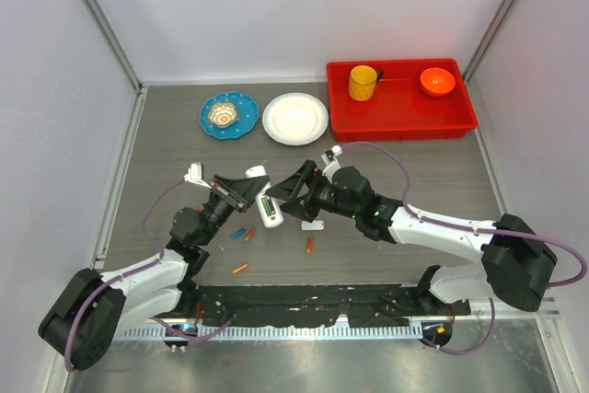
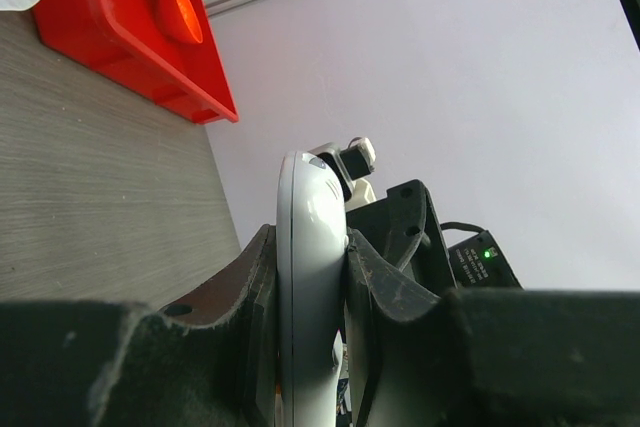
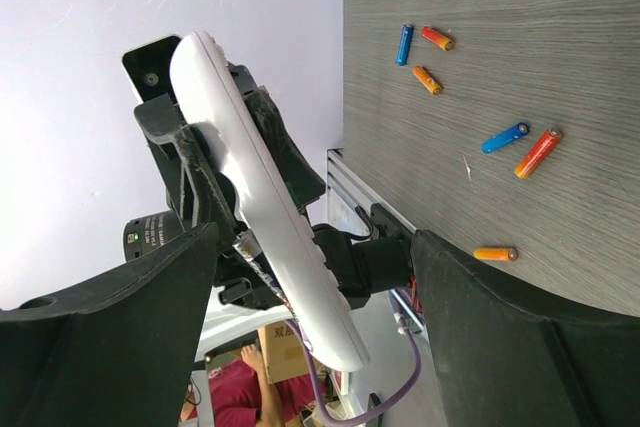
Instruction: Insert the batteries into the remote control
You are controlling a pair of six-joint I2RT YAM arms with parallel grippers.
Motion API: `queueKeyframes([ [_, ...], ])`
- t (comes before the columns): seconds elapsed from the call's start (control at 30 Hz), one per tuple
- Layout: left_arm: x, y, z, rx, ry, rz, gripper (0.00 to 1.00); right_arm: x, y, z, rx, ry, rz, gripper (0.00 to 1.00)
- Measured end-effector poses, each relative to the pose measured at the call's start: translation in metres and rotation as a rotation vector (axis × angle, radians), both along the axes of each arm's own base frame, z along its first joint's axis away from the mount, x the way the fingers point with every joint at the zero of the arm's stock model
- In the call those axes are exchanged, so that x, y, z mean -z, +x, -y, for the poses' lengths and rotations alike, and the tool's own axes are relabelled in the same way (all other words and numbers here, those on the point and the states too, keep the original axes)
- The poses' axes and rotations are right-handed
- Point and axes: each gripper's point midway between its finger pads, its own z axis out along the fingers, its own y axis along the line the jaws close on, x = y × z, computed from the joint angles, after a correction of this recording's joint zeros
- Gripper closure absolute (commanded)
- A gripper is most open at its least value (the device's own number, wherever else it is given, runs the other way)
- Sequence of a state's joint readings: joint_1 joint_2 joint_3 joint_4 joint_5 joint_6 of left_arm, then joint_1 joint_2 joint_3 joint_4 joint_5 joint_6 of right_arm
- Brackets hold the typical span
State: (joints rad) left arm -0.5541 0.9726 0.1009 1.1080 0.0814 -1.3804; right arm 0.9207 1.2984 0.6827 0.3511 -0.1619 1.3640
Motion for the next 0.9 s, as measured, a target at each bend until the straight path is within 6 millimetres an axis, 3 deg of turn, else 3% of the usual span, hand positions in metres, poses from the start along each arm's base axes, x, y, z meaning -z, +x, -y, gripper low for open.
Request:
queueKeyframes([
  [0.23, 0.001, 0.0, 0.001, 0.002, 0.002, -0.003, 1.0, -0.007, 0.003, -0.004, 0.0, 0.011, 0.008, 0.17],
  [0.9, 0.0, 0.0, 0.0, 0.001, -0.001, -0.002, 1.0, 0.004, 0.004, -0.006, 0.0, -0.011, -0.015, 0.27],
])
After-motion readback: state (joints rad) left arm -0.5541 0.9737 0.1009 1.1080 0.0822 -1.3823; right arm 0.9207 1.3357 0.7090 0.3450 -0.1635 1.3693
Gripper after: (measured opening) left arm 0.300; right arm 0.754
